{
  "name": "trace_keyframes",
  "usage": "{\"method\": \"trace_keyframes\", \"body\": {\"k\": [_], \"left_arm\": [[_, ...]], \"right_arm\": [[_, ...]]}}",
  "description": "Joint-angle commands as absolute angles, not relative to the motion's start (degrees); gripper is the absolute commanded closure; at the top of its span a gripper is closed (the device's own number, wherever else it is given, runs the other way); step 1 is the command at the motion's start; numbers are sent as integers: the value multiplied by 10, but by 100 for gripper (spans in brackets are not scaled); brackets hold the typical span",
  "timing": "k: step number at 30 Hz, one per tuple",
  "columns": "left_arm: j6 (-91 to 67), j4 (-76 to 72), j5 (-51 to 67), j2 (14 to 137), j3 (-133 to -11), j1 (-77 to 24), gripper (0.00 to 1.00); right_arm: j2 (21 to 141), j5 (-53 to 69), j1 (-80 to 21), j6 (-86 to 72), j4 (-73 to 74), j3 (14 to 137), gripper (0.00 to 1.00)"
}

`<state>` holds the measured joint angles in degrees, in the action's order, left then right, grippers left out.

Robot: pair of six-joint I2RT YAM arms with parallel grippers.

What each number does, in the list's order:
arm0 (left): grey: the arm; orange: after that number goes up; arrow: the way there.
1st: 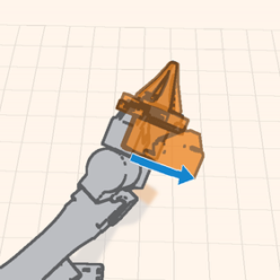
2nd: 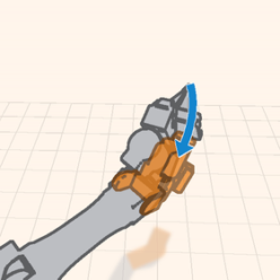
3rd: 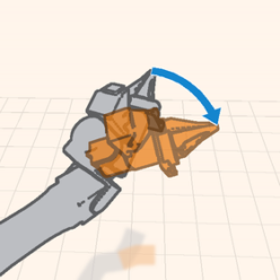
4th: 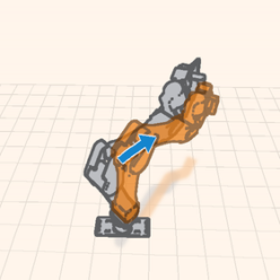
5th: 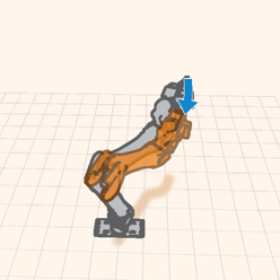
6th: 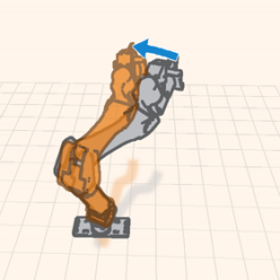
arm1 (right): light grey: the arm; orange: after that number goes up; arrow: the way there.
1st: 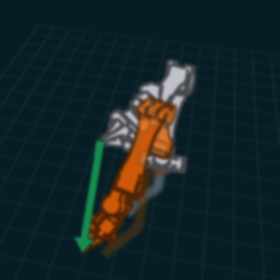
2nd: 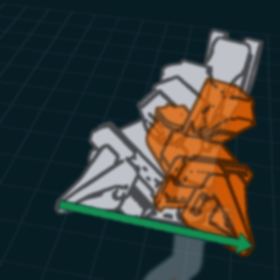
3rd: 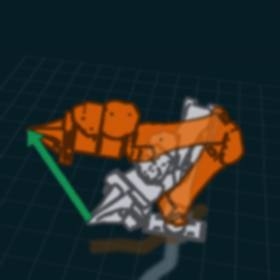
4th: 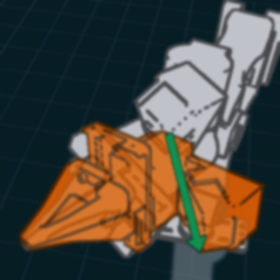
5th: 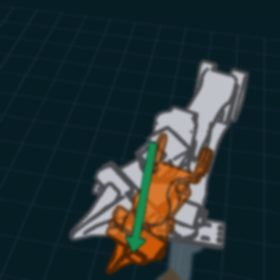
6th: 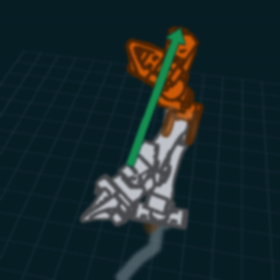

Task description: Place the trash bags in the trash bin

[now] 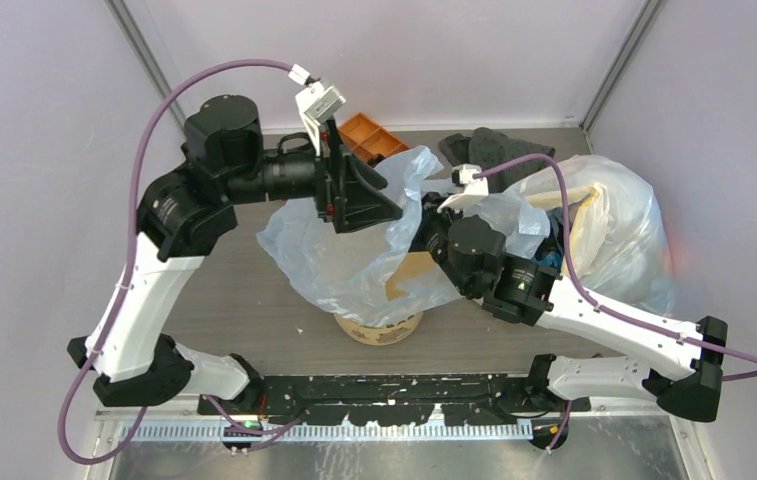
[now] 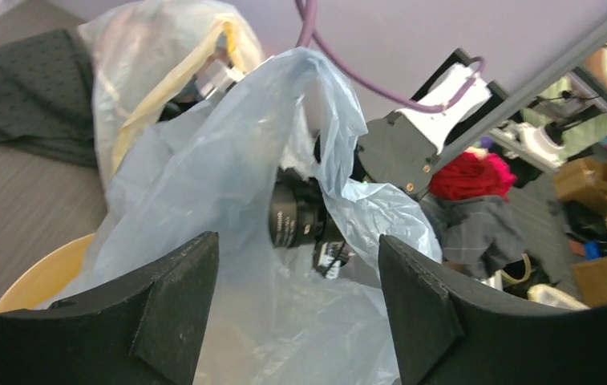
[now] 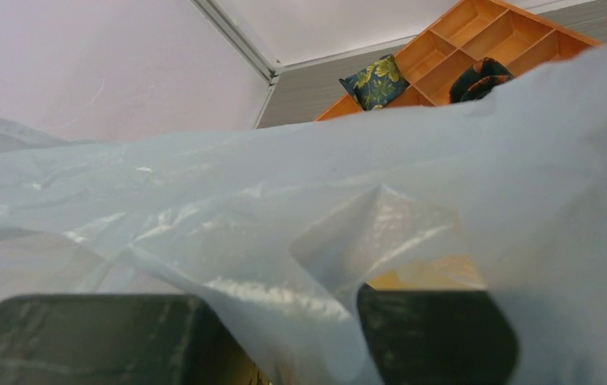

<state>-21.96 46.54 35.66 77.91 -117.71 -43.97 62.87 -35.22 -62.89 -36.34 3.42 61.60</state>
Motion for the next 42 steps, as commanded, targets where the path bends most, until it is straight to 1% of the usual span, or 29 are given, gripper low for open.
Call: {"method": "trace_keyframes", "body": {"k": [1, 2, 3, 5, 8, 10, 13, 15, 19, 24, 29, 30, 31, 32, 36, 39, 42], "left_arm": [[-163, 565, 278, 752, -1219, -438, 29], [-156, 585, 249, 747, -1224, -438, 32], [-152, 609, 219, 739, -1223, -438, 37], [-150, 628, 161, 713, -1205, -438, 41], [-145, 648, 114, 673, -1172, -438, 41], [-143, 655, 111, 660, -1159, -438, 37], [-144, 677, 89, 656, -1166, -438, 35], [-136, 682, 86, 653, -1165, -438, 30], [-127, 698, 115, 677, -1205, -438, 27], [-105, 716, 157, 702, -1258, -438, 19], [-107, 681, 196, 687, -1250, -438, 11], [-107, 678, 190, 685, -1251, -438, 10], [-106, 678, 172, 684, -1255, -438, 4], [-104, 679, 145, 683, -1259, -438, 2], [-110, 653, 102, 672, -1250, -438, 1], [-114, 651, 30, 668, -1249, -438, 3], [-106, 652, 9, 667, -1245, -438, 3]], "right_arm": [[617, -364, -630, -360, 32, 639, 80], [616, -362, -631, -361, 34, 640, 80], [615, -359, -630, -360, 36, 641, 80], [615, -353, -631, -358, 42, 645, 80], [614, -348, -631, -356, 46, 646, 80], [615, -348, -630, -355, 46, 645, 80], [617, -343, -631, -354, 47, 649, 80], [620, -342, -631, -354, 48, 650, 80], [624, -343, -631, -353, 49, 652, 79], [619, -359, -630, -350, 64, 655, 79], [614, -378, -631, -344, 88, 662, 77], [612, -381, -630, -344, 92, 663, 77], [610, -383, -631, -343, 95, 663, 77], [608, -384, -630, -343, 96, 663, 77], [604, -380, -631, -342, 98, 663, 77], [605, -378, -631, -342, 101, 664, 77], [604, -379, -631, -343, 103, 664, 76]]}}
